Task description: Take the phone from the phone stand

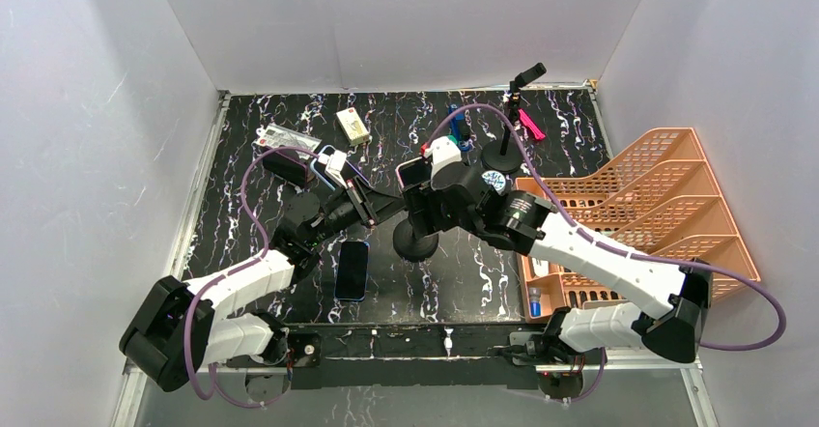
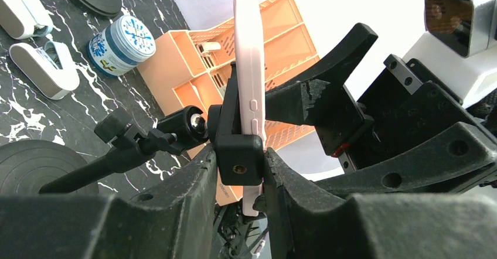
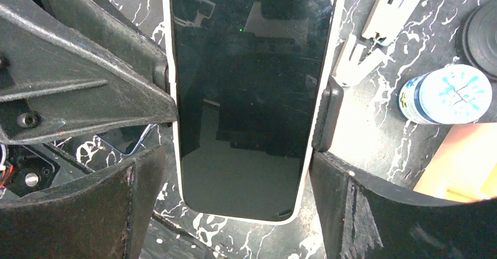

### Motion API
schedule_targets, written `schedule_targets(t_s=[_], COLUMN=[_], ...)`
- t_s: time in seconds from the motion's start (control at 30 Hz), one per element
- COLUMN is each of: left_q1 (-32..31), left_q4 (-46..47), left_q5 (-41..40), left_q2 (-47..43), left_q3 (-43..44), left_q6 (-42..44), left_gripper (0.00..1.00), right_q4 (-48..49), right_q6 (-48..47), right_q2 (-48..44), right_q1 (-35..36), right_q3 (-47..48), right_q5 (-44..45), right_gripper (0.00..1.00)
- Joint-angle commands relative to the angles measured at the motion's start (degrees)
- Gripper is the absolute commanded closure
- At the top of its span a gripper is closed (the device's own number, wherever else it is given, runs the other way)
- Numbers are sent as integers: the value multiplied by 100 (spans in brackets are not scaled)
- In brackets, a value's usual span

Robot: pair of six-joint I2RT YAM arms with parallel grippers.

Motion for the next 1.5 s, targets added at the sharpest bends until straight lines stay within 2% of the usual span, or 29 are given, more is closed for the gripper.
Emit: schedule_targets(t_s=[0.0,0.1,0.27,0.67,1.0,1.17,1.3,1.47], left_q1=[44,44,44,44,44,44,44,45], left_q4=[139,139,130,36,-62,-109,-235,-397], left_q5=[6,12,-4,8,-4,92,52,65], left_q2=[17,24,27,8,34,10,-117,-179], left_q3=[-60,-56,-51,31,72,97,43,-5], left_q6=[121,107,77,24,8,105,222,480], left_gripper=[100,100,100,100,100,100,100,100], right_q4=[1018,1256,884,1602,1769,1724,1686,1326], right_q6=[-330,-522,-571,-555,-575,-535,-491,-315], right_q2=[-501,-733,-458,-602,-500,-414,-517,-589], right_q1=[-19,-13,-1,144,209,209,204,95], right_q3=[-450,-700,-562,-1055,-1161,-1192,-1259,-1288], right_q5=[174,100,64,575,916,930,1052,1173], right_gripper=[1,1,1,1,2,17,50,82])
